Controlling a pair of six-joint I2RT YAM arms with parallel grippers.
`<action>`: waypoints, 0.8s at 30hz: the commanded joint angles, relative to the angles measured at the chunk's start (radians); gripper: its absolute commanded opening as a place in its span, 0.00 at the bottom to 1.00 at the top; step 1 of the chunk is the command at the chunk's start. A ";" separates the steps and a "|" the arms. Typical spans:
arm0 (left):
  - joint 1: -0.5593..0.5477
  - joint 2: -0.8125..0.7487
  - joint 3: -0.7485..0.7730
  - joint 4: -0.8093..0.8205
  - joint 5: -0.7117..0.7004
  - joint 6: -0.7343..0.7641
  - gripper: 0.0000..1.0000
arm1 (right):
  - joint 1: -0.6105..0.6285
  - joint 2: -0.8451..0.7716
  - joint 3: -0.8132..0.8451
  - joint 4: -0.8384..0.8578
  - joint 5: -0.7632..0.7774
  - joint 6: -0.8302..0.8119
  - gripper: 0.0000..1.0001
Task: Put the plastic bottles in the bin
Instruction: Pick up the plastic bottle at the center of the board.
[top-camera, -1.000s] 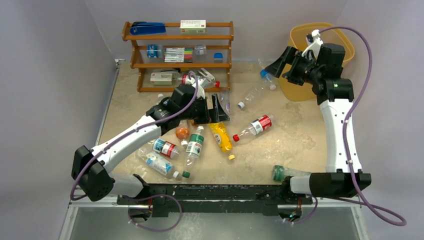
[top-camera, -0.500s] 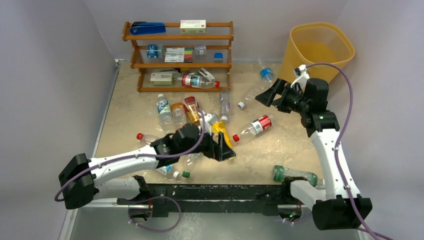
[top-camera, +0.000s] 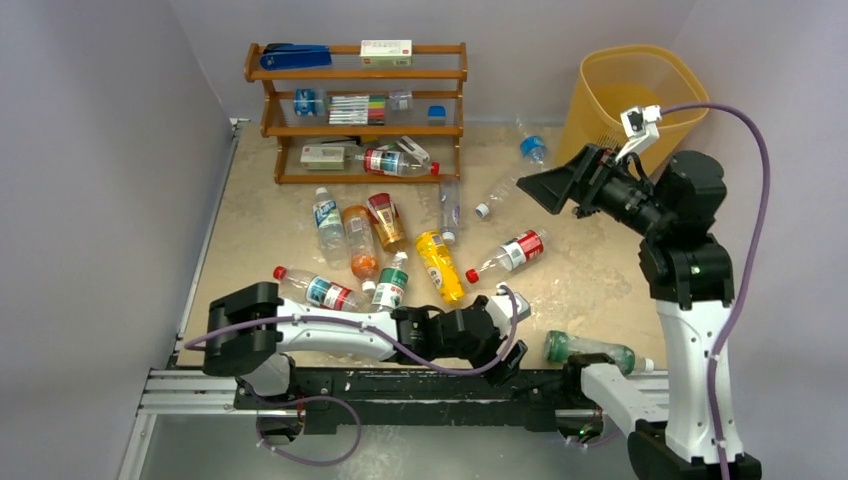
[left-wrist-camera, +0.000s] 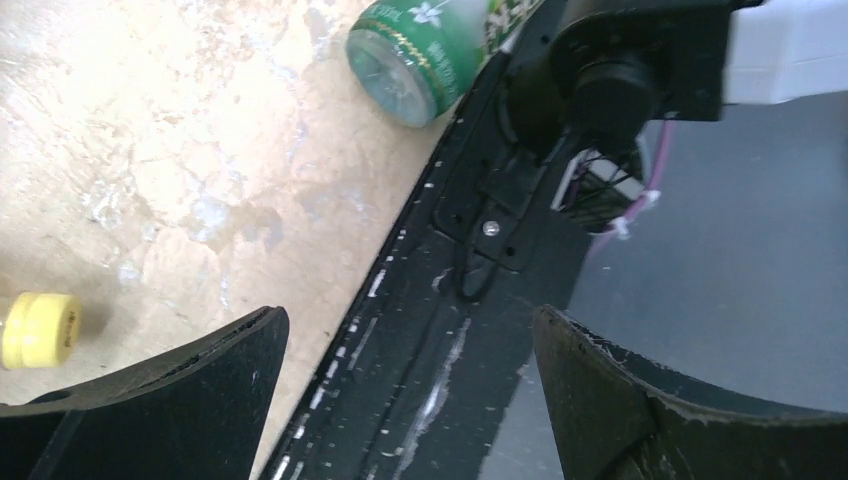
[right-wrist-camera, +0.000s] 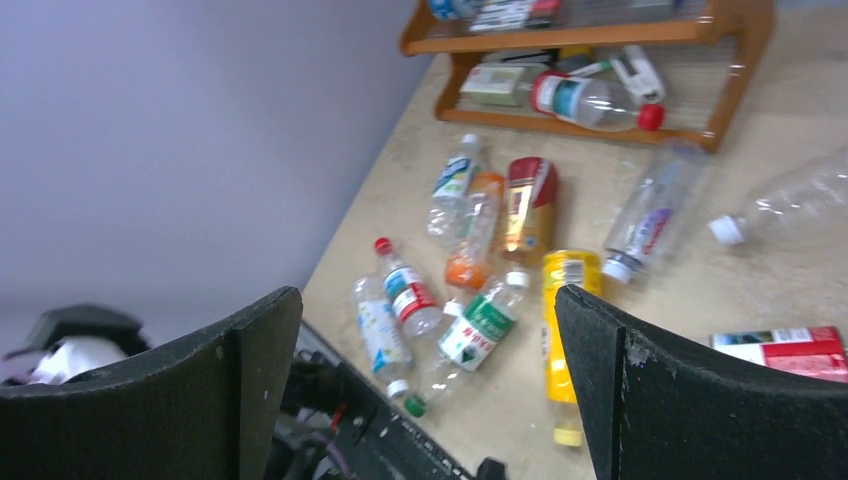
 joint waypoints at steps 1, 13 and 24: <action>-0.001 0.037 0.093 -0.010 -0.096 0.149 0.92 | 0.002 -0.043 0.051 -0.087 -0.178 0.026 1.00; 0.062 0.209 0.273 0.023 0.006 0.369 0.92 | 0.003 -0.177 0.051 -0.137 -0.219 0.088 1.00; 0.200 0.401 0.409 0.103 0.371 0.352 0.91 | 0.002 -0.167 0.018 -0.080 -0.229 0.137 1.00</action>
